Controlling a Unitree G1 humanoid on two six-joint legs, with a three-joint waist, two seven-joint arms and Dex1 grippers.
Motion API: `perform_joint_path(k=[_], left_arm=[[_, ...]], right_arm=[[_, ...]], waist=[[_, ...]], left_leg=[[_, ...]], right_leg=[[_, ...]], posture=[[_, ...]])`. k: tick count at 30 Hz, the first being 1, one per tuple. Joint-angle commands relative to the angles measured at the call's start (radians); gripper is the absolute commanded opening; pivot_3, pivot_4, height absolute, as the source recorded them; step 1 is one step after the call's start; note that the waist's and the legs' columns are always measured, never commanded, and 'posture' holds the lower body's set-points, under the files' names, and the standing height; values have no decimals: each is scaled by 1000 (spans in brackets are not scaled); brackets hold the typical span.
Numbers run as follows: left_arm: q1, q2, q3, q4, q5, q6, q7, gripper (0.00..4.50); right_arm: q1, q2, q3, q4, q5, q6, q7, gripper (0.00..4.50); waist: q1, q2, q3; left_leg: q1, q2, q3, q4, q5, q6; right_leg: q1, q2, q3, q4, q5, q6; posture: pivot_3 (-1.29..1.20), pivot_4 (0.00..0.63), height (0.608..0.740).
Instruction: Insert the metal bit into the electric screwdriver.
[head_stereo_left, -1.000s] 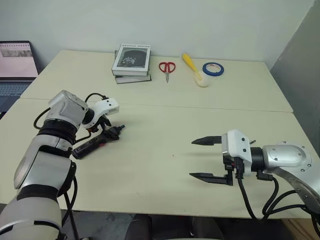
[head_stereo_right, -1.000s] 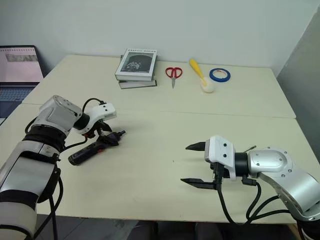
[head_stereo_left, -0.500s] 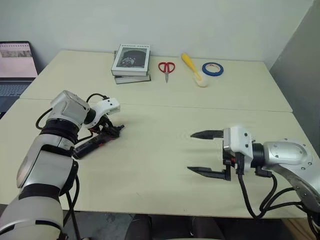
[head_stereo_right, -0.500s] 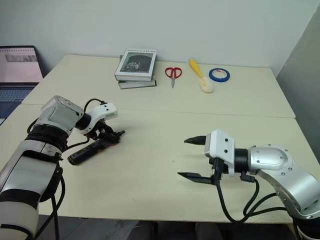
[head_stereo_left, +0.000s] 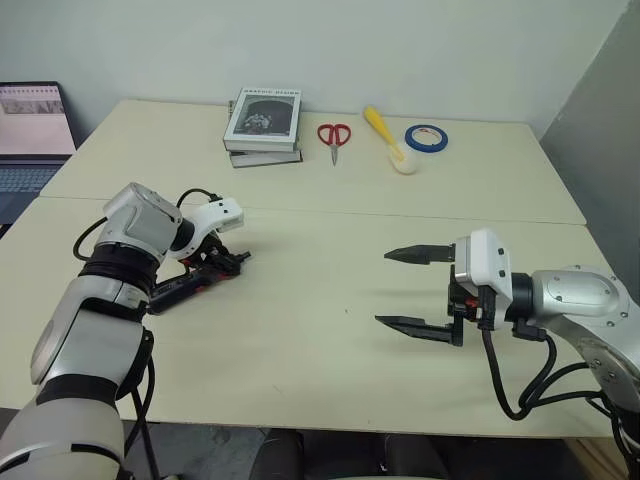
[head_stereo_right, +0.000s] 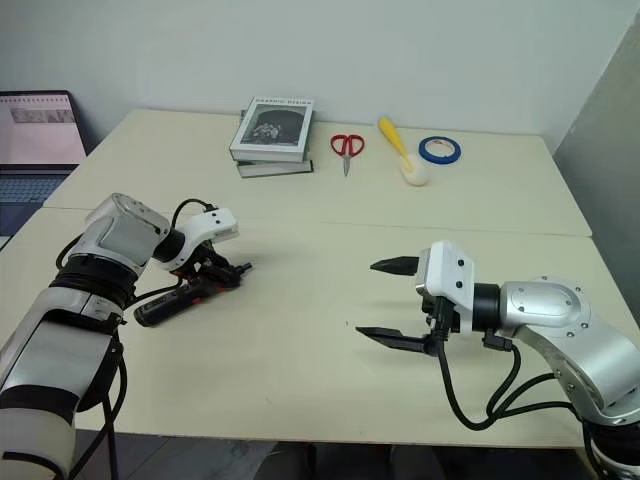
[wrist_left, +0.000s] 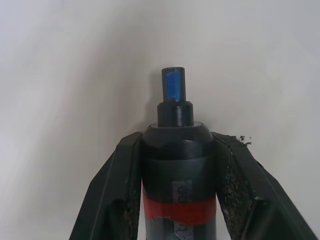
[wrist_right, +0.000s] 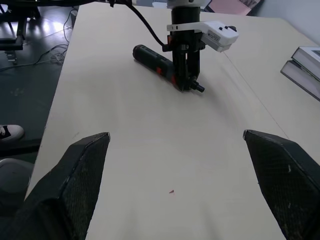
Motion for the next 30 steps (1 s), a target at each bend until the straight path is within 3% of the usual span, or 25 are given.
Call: perform_joint_path(k=[1, 10, 19, 25, 30], left_arm=[[15, 1, 10, -36, -17, 15, -24, 1672], [-12, 8, 75, -86, -69, 35, -13, 1671], [48, 9, 297, -513, -378, 357, -39, 1662], [164, -156, 451, -737, -519, 353, 187, 1661], [261, -345, 510, -815, -495, 124, 481, 1661]], right_arm=[[-17, -4, -33, -2, 15, -14, 6, 4500], [-7, -23, -58, -5, 21, -11, 12, 4500], [54, -75, -158, -33, 82, 31, -5, 4500], [92, -95, -231, -55, 116, 71, -38, 4500], [109, -103, -271, -85, 149, 99, -79, 4500]], waist=[[0, 0, 0], [0, 0, 0], [-2, -3, 2], [2, -3, 2], [3, -4, 2]], left_leg=[[0, 0, 0, 0, 0, 0], [0, 0, 0, 0, 0, 0], [-1, 0, -1, 0, 0, 0], [0, 0, -2, 0, 0, 0], [0, 0, -1, 2, 0, -1]], right_leg=[[0, 0, 0, 0, 0, 0], [0, 0, 0, 0, 0, 0], [0, 0, -1, 0, 1, -2], [0, -1, -1, 1, 2, -3], [1, -1, 0, 0, 3, -1]], posture=[[0, 150, 740], [0, 150, 740], [0, 150, 740], [0, 150, 740], [0, 150, 740]])
